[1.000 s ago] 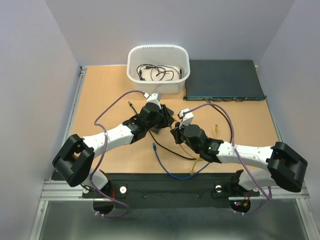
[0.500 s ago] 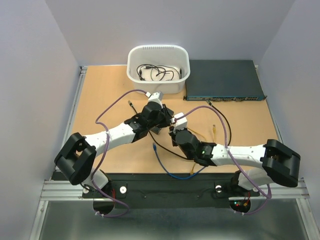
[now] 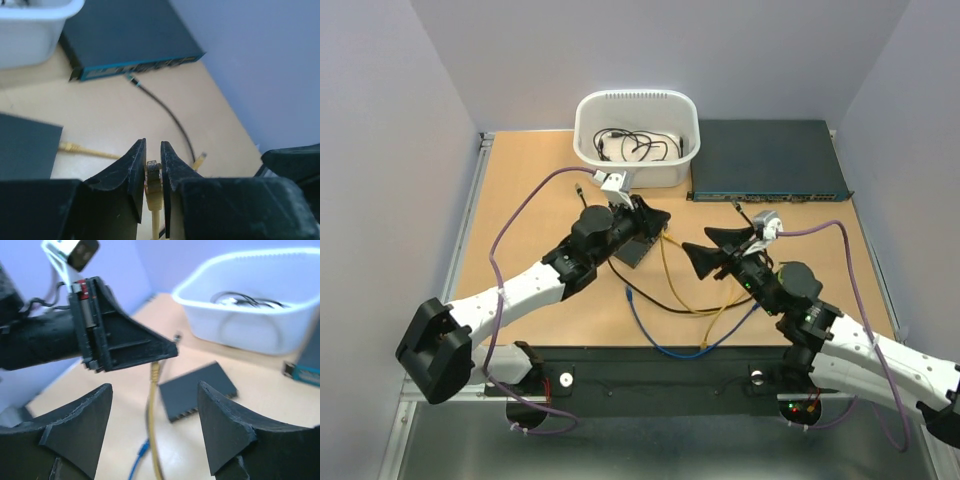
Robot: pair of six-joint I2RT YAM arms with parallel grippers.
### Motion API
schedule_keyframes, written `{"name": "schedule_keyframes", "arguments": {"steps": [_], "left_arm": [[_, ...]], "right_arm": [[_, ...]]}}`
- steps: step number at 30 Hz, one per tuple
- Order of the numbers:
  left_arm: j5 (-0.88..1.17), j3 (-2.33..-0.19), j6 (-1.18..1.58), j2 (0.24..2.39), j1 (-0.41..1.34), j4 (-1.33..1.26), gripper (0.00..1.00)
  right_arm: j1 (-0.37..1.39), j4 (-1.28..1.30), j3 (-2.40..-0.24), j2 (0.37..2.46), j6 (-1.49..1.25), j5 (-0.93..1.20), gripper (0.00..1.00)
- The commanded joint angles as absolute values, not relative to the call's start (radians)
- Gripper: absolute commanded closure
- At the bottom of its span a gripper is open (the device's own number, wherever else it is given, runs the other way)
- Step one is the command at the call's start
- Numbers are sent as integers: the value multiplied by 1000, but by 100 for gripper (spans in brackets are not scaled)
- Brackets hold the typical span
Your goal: Insert the plug into the switch port
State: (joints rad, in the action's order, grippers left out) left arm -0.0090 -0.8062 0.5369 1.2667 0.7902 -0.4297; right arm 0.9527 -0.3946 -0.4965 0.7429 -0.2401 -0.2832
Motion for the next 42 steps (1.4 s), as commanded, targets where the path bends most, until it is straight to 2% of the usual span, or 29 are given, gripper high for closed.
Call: {"name": "schedule_keyframes", "arguments": {"steps": [1, 8, 18, 30, 42], "left_arm": [[127, -718, 462, 1163, 792, -770, 100], [405, -632, 491, 1092, 787, -1096, 100], [675, -555, 600, 1078, 787, -1412, 100], [749, -537, 647, 1115, 787, -1534, 100], [761, -531, 669, 1126, 787, -1589, 100]], "right_arm": [[911, -439, -489, 709, -281, 102, 27], [812, -511, -508, 758, -337, 374, 33], [779, -571, -575, 776, -382, 426, 39], [758, -624, -586, 787, -429, 518, 42], [756, -670, -568, 845, -454, 542, 59]]}}
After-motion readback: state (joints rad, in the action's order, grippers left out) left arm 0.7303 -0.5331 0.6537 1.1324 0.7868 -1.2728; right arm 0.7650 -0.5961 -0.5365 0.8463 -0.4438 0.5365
